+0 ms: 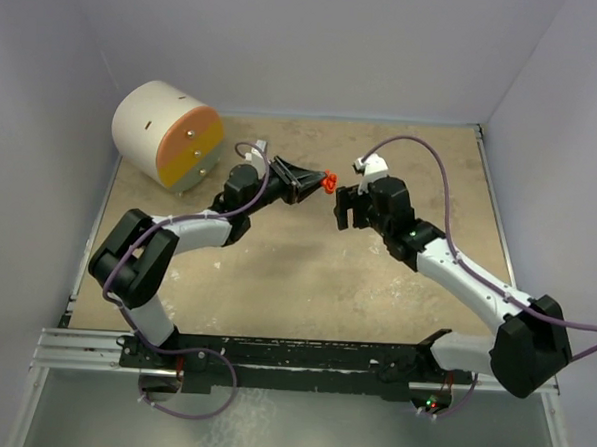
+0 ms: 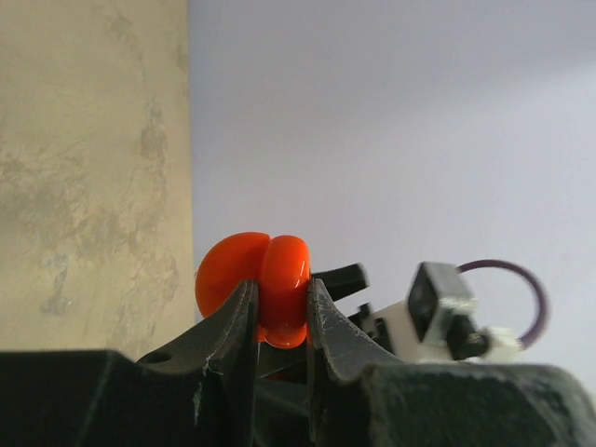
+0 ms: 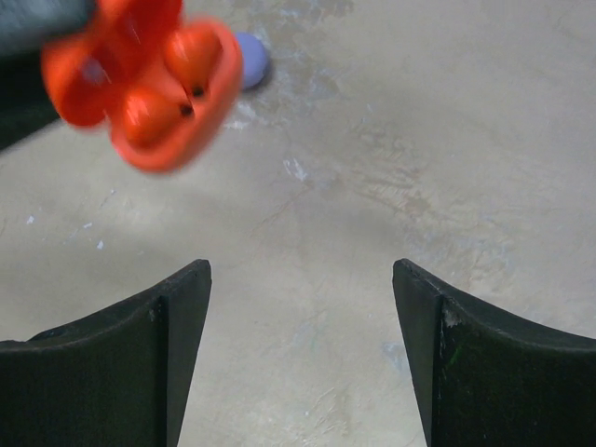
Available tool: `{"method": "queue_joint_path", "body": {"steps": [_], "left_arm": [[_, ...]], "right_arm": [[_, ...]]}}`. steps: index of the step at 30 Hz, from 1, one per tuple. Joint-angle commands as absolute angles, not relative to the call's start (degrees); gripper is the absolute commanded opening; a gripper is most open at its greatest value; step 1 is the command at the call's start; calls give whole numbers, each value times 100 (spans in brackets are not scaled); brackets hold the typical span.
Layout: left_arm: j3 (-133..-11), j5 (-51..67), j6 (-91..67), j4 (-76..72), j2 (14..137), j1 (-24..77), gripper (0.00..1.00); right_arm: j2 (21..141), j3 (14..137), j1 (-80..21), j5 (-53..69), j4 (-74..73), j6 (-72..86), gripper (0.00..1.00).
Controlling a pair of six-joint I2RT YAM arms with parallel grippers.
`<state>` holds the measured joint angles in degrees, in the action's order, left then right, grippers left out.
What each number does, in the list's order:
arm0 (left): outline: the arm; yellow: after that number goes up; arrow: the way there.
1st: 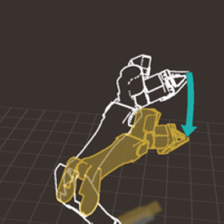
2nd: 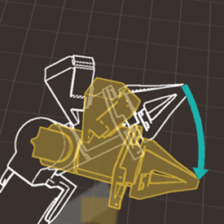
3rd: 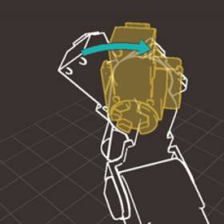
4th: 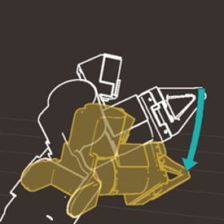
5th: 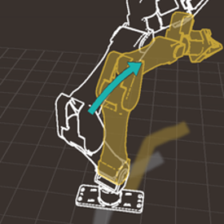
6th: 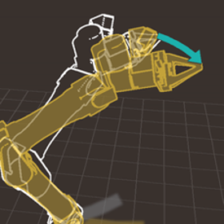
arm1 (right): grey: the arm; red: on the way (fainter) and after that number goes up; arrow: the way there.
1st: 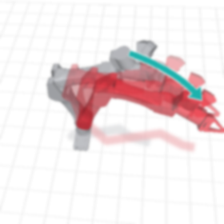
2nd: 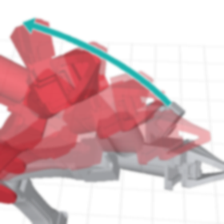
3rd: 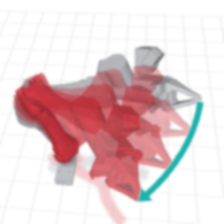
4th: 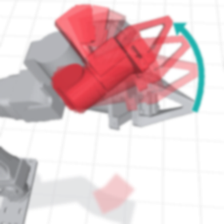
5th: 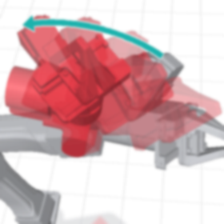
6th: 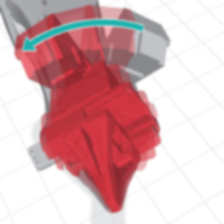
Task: Insert the wireless bluetooth earbuds into the charging case
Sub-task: Place the earbud in the charging case, then close the charging case.
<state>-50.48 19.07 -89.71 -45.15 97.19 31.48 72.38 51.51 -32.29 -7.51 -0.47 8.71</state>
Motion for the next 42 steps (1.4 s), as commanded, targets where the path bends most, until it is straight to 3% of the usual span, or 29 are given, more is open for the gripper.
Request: {"method": "queue_joint_path", "body": {"steps": [1,9,20,33,42], "left_arm": [[-4910,1020,-9455,-5558,9703,3150,0],[-4549,-192,-10251,-6123,9741,3452,0],[-4614,-602,-11130,-6495,10193,3856,0],[-4080,-604,-11407,-6992,10241,3959,0],[-3480,-446,-11544,-7562,10459,3957,0]], "right_arm": [[6803,4527,-3269,-827,810,1629,81],[6586,3650,-3551,-1491,2722,2167,83],[7539,3237,-3729,-1925,4911,2240,84],[8331,3090,-3728,-2240,6106,2859,86],[8407,3214,-3711,-3032,5910,3077,88]]}}
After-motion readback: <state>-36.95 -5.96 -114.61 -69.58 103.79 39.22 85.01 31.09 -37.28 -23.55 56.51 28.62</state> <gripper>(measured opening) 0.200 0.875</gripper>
